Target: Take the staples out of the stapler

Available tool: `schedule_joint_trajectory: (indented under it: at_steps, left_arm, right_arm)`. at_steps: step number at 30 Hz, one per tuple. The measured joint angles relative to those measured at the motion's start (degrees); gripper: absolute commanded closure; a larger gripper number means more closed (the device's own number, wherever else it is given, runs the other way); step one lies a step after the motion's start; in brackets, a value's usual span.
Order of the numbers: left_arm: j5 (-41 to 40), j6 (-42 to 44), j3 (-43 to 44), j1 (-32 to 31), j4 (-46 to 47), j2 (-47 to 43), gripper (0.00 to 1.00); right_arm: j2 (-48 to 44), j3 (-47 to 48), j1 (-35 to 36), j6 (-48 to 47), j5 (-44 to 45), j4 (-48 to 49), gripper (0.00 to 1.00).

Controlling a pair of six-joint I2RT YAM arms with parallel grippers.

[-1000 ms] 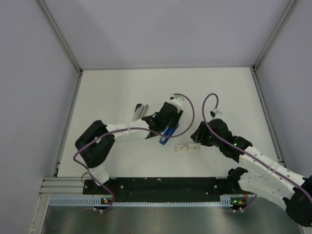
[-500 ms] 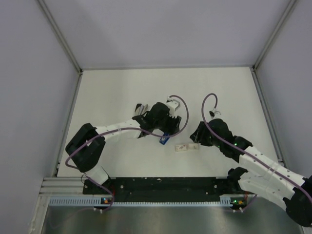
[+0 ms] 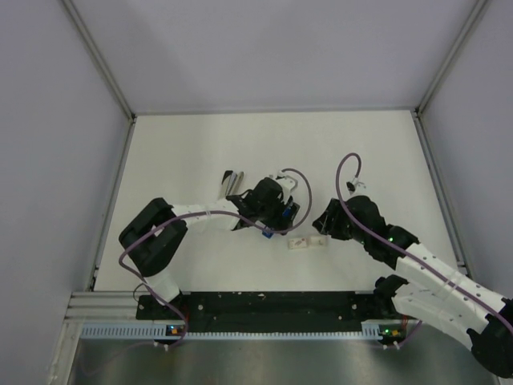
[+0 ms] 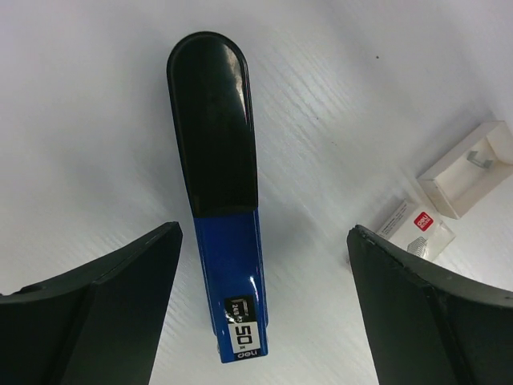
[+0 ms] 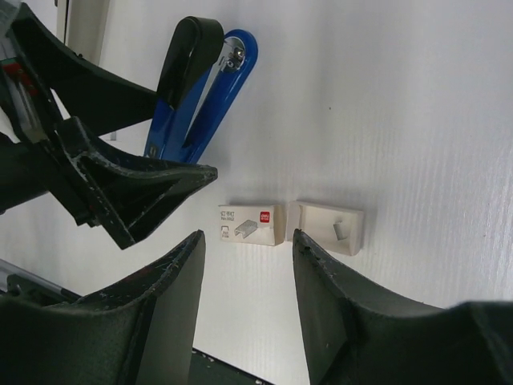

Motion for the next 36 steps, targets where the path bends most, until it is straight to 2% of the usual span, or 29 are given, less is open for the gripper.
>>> schedule_joint_trajectory:
  at_steps: [4,9,10,11,14,17,22,26,33,36]
  left_arm:
    - [-0.7,0.2,0.0,-0.1,0.0,1.6,0.22]
    - [-2.5,0.3,0.0,-0.1,0.0,1.9,0.47]
    - [-3.0,0.2,0.0,-0.1,0.0,1.9,0.54]
    - [-3.4,0.4,0.0,-0.1,-0.1,1.9,0.67]
    - [-5.0,0.3,0.0,-0.1,-0.3,1.9,0.78]
    - [-7.0,0.7,0.1,-0.2,-0.5,1.9,1.0]
    - [-9.9,0.8,0.2,-0.3,-1.4,1.7,1.0]
    - [-11.5,1.3,1.0,-0.3,-6.4,-0.4,1.0]
    - [-15.5,3.2,5.4,0.3,-15.1,-8.8,1.0]
    - [-16.7,4.1,6.9,2.5,-16.7,-12.7,1.0]
  right_arm:
    - [-0.1,0.0,0.0,0.0,-0.2,0.0,0.52]
    - [-0.5,-0.4,0.0,0.0,-0.2,-0.1,0.52]
    - [-0.5,-0.4,0.0,0.0,-0.3,-0.1,0.52]
    - [-0.5,-0.4,0.0,0.0,-0.3,-0.1,0.52]
    - [-0.5,-0.4,0.0,0.1,-0.4,-0.1,0.52]
    - [-0.5,-0.4,0.0,0.1,-0.4,-0.1,0.52]
    - [-0.5,-0.4,0.0,0.1,-0.5,-0.1,0.53]
    - [-0.5,-0.4,0.0,0.1,-0.5,-0.1,0.53]
    - [0.8,-0.4,0.0,0.1,-1.1,0.3,0.53]
    - [1.8,-0.4,0.0,0.1,-1.8,0.6,0.53]
